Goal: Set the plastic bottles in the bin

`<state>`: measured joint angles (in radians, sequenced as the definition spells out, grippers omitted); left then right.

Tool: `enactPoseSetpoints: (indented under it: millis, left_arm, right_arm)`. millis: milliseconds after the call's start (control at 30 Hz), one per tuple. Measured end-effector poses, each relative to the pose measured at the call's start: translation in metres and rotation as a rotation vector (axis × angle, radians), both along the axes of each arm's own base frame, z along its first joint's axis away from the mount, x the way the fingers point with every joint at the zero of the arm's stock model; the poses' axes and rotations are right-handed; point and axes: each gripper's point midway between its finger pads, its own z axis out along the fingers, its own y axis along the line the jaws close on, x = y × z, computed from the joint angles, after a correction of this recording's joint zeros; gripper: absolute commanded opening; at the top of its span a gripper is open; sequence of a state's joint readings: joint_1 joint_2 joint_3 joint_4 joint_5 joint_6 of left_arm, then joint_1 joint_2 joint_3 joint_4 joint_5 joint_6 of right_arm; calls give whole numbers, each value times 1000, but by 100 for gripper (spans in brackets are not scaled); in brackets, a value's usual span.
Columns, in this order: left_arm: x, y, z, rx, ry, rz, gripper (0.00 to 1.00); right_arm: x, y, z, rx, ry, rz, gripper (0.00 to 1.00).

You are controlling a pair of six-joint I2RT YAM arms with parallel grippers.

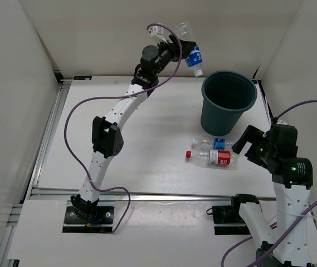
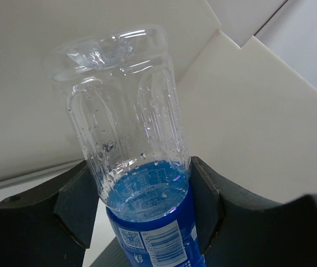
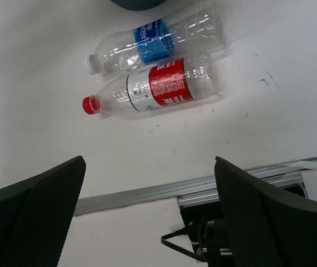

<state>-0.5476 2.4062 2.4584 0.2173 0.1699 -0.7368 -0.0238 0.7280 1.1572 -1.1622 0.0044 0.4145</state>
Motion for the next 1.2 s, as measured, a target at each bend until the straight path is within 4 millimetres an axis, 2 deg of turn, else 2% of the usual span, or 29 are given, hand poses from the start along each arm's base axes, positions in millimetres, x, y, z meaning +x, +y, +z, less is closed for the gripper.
enactPoseSetpoints:
  millis: [233, 500, 667, 767, 833, 900, 933, 1067, 1200]
  left_arm:
    - [-20, -26, -3, -4, 7, -75, 25]
    - [-63, -73, 2, 24, -64, -180, 30]
    - [-82, -96, -7, 90, -117, -206, 35]
    - [-84, -103, -16, 122, -132, -207, 44]
    - [-82, -107, -25, 140, -135, -205, 72]
    - [-79, -111, -38, 160, -133, -204, 94]
    - [-78, -113, -43, 165, -129, -204, 100]
    - [-76, -118, -61, 195, -110, -209, 100]
    - [-78, -120, -59, 211, -137, -207, 100]
  right_arm:
    - [-4, 0, 20, -1, -28, 1, 100]
    - [-1, -1, 34, -24, -13, 24, 100]
    - [-5, -2, 42, -33, -12, 34, 100]
    - [-8, -2, 47, -37, -28, 37, 100]
    - [-11, -2, 48, -37, -39, 37, 100]
    - [-16, -1, 49, -34, -41, 40, 100]
    - [-18, 0, 49, -33, -43, 42, 100]
    - [-20, 3, 49, -27, -49, 69, 100]
    - [-19, 10, 52, -18, -67, 119, 100]
